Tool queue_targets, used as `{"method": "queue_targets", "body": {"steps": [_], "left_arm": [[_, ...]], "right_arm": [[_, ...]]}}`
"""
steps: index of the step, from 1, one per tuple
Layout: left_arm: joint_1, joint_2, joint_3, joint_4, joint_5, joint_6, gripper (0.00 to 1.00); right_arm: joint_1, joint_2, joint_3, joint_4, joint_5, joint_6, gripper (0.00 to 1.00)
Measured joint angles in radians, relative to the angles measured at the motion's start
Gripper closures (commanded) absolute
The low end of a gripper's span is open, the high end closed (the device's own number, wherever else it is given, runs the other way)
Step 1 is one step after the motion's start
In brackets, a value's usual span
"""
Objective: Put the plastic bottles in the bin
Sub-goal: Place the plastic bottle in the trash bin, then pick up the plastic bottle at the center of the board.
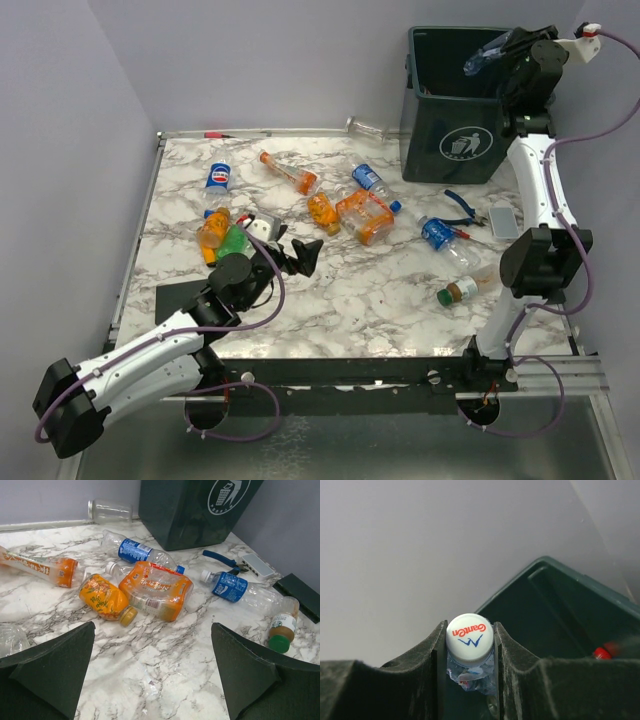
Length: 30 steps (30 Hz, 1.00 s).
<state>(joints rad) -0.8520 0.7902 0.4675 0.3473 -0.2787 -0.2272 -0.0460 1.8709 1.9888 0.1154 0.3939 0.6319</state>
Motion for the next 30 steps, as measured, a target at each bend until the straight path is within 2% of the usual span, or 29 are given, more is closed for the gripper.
{"method": "queue_targets", "body": {"steps": [1, 3, 4, 5, 9, 12, 21, 26, 30], "left_arm": [[0.000, 0.001, 0.000, -0.002, 0.000, 0.001, 0.01], [0.000, 0.002, 0.000, -0.007, 0.000, 0.003, 0.01], [0.000, 0.003, 0.000, -0.009, 0.000, 0.004, 0.01], [0.000, 0.004, 0.000, -0.011, -0.001, 0.004, 0.01], [0.000, 0.013, 0.003, -0.018, -0.002, 0.005, 0.01], [0.001, 0.018, 0.005, -0.023, -0.002, 0.005, 0.01], [0.001, 0.021, 0.010, -0.037, -0.005, 0.005, 0.01], [0.001, 0.019, 0.011, -0.042, -0.019, 0.003, 0.01], [0.001, 0.018, 0.016, -0.049, -0.038, -0.001, 0.01]], "right_arm": [[0.000, 0.005, 0.000, -0.006, -0.009, 0.004, 0.77], [0.000, 0.011, 0.000, -0.014, -0.027, 0.004, 0.47], [0.000, 0.012, 0.000, -0.015, -0.035, 0.002, 0.36], [0.000, 0.012, 0.000, -0.015, -0.044, 0.000, 0.28], [0.000, 0.012, 0.002, -0.035, -0.056, -0.011, 0.10], [0.000, 0.012, 0.003, -0.050, -0.060, -0.016, 0.05], [0.004, -0.019, 0.036, -0.090, -0.117, 0.021, 0.04], [0.072, -0.166, 0.007, -0.113, -0.148, 0.021, 0.04], [0.237, -0.410, -0.166, -0.120, -0.159, -0.011, 0.04]]}}
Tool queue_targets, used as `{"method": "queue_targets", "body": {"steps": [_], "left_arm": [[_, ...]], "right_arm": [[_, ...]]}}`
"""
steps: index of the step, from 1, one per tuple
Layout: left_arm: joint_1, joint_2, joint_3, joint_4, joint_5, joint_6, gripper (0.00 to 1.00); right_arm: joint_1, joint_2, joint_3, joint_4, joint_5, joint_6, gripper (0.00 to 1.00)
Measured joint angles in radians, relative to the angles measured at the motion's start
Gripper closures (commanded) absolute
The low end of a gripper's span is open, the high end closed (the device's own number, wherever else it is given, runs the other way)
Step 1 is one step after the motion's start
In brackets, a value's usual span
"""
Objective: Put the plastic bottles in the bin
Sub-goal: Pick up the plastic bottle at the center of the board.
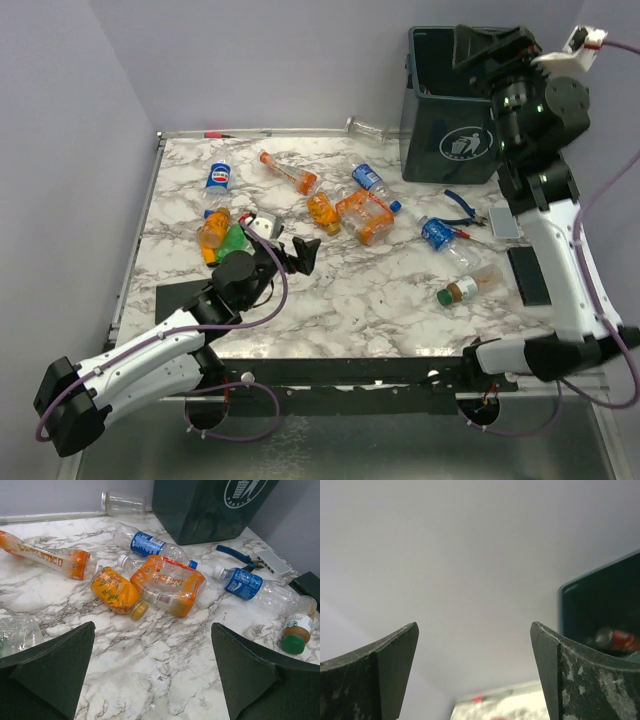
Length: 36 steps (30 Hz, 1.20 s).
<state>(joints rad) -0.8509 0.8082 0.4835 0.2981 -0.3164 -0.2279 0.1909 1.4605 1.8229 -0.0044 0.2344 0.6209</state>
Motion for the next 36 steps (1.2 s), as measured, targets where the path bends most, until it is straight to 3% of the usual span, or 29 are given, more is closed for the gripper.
{"method": "queue_targets", "body": {"steps": [4, 8, 15, 23, 28, 36], "left_arm": [[0.000, -0.002, 0.011, -0.014, -0.029, -0.014, 0.01], [0.000, 0.000, 0.035, -0.036, -0.056, -0.031, 0.01], [0.000, 0.033, 0.046, -0.054, -0.058, -0.042, 0.01], [0.000, 0.059, 0.046, -0.060, -0.050, -0.042, 0.01], [0.000, 0.058, 0.046, -0.060, -0.050, -0.042, 0.01], [0.000, 0.046, 0.047, -0.061, -0.037, -0.044, 0.01]], "right_arm": [[0.138, -0.290, -0.288, -0.010, -0.037, -0.020, 0.05], [0.154, -0.483, -0.558, -0.080, -0.050, -0.021, 0.05], [0.155, -0.504, -0.905, -0.340, -0.049, -0.019, 0.00], [0.157, -0.405, -1.028, -0.452, 0.032, 0.052, 0.00], [0.157, -0.298, -1.028, -0.462, 0.133, 0.079, 0.00], [0.093, -0.271, -1.036, -0.414, 0.236, 0.077, 0.00]]}}
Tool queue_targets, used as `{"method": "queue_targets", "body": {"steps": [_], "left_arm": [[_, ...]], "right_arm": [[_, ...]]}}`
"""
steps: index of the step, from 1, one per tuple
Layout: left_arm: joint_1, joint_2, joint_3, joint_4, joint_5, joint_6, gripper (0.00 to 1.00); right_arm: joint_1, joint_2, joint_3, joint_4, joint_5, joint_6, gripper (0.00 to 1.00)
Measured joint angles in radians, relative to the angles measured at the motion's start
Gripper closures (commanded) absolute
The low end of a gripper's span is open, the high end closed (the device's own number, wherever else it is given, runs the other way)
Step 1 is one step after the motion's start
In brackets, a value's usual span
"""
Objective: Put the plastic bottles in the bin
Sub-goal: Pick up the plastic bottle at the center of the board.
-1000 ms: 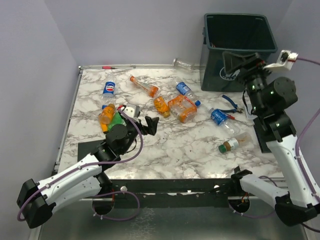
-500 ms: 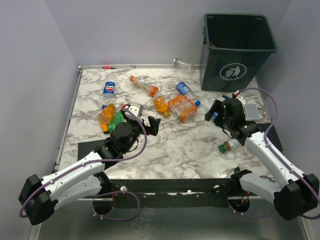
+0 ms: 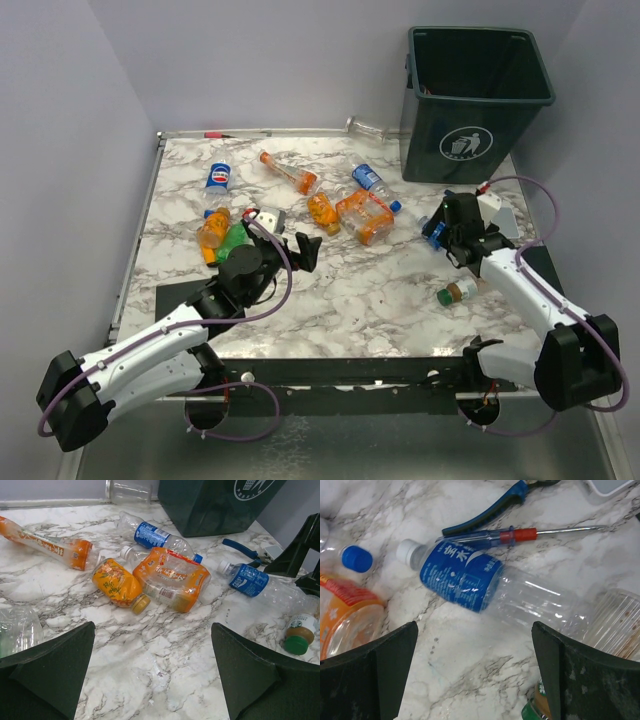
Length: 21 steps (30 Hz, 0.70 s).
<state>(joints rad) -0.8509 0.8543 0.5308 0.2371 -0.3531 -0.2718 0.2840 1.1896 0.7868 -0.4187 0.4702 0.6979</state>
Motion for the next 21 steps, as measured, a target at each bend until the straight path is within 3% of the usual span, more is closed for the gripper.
{"method": "queue_targets", "body": {"steps": [12, 21], "left_arm": [[0.000, -0.003, 0.002, 0.000, 0.031, -0.001, 0.01], [0.000, -0.002, 0.003, 0.000, 0.056, -0.001, 0.01]], "right_arm": [[-0.081, 0.120, -0.040, 0.173, -0.100, -0.058, 0.00], [-0.080, 0.114, -0.057, 0.165, -0.324, 0.018, 0.01]]}}
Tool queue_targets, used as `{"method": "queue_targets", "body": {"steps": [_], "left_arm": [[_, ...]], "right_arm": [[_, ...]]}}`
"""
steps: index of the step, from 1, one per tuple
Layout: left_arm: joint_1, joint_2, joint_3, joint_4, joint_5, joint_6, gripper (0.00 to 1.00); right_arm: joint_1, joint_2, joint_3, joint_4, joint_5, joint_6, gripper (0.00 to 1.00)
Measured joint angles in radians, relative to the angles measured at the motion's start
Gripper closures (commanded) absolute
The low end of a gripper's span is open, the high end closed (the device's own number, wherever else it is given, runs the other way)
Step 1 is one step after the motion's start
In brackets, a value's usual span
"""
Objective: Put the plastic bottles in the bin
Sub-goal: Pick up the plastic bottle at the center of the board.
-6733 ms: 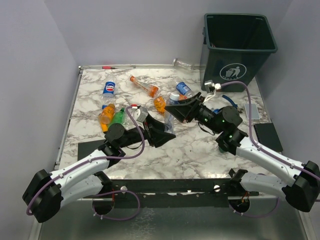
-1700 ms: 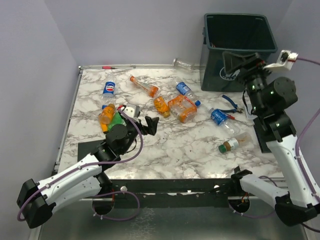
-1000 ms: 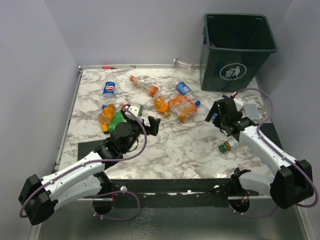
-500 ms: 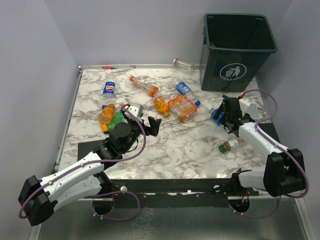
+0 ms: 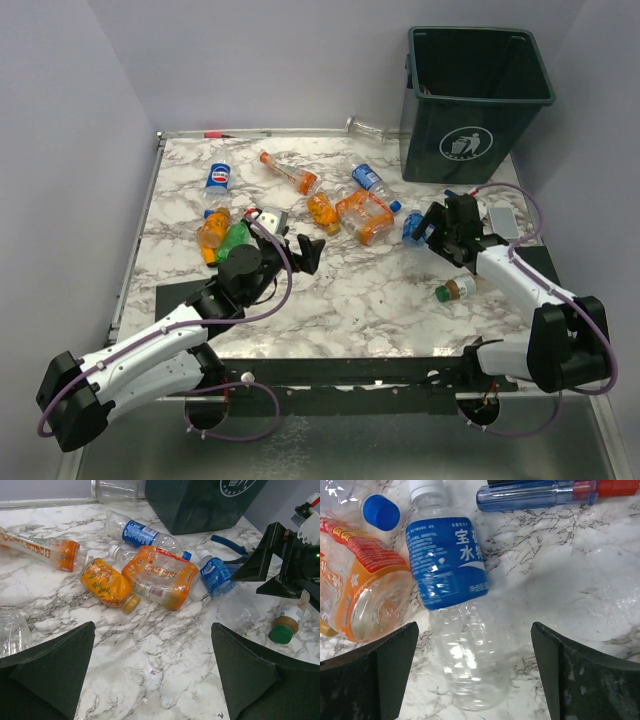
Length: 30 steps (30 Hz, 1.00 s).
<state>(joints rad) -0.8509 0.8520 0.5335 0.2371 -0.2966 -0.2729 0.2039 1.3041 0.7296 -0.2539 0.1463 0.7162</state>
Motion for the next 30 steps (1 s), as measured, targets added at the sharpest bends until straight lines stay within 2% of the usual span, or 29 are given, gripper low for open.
{"method": "queue_targets", "body": {"steps": [6, 15, 30], "left_arm": [[0.000, 0.002, 0.010, 0.000, 0.021, -0.005, 0.01], [0.000, 0.011, 0.013, 0.001, 0.047, -0.015, 0.01], [0.000, 0.016, 0.013, 0.001, 0.054, -0.019, 0.01]], "right_arm": [[0.000, -0.052, 0.013, -0.060, 0.001, -0.045, 0.00], [0.000, 0.032, 0.076, -0.072, -0.027, -0.103, 0.00], [0.000, 0.201, 0.084, 0.080, -0.091, 0.140, 0.03]]}}
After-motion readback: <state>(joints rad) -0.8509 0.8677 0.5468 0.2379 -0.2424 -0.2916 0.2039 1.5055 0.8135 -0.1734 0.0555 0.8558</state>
